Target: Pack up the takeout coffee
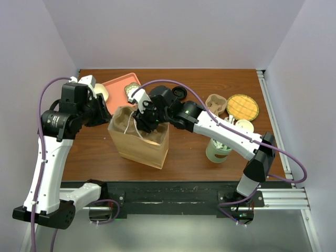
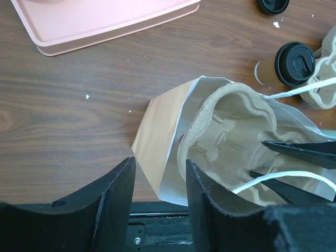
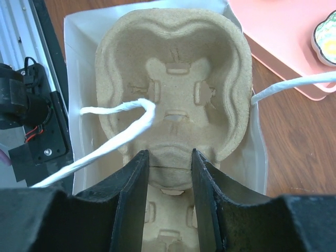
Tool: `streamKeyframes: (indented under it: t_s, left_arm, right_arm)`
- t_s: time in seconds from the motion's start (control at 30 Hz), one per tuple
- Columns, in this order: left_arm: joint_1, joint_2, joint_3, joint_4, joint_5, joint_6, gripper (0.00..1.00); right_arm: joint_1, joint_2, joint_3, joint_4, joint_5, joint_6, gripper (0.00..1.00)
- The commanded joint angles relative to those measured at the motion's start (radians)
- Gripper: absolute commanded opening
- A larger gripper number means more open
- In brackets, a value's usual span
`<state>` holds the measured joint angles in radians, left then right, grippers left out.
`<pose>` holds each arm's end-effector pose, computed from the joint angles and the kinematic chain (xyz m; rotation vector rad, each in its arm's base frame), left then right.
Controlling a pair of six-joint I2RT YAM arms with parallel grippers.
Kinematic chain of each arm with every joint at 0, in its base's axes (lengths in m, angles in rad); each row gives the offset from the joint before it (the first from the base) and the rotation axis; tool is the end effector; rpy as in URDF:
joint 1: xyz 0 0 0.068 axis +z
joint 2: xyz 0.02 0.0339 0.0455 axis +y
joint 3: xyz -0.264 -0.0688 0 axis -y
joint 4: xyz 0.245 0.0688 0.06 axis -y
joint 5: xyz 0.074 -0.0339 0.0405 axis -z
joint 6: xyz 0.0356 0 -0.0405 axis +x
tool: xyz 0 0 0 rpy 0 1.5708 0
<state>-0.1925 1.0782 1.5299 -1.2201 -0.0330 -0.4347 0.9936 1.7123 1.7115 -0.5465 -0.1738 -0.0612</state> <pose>0.1653 -0.0310 0.4309 -0.3008 2.3355 -0.2712 0.2106 0.3347 0.3779 -1.1978 1.8431 0.7251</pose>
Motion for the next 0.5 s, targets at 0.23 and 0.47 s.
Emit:
streamKeyframes:
  t_s: [0.23, 0.47]
  left_arm:
    - [0.001, 0.034, 0.021, 0.041, -0.015, 0.051, 0.49]
    - [0.001, 0.048, 0.018, 0.080, 0.016, 0.083, 0.49]
  right_arm:
    - [-0.001, 0.026, 0.043, -0.069, -0.041, 0.000, 0.43]
    - [0.002, 0.040, 0.060, -0.089, -0.052, -0.009, 0.34]
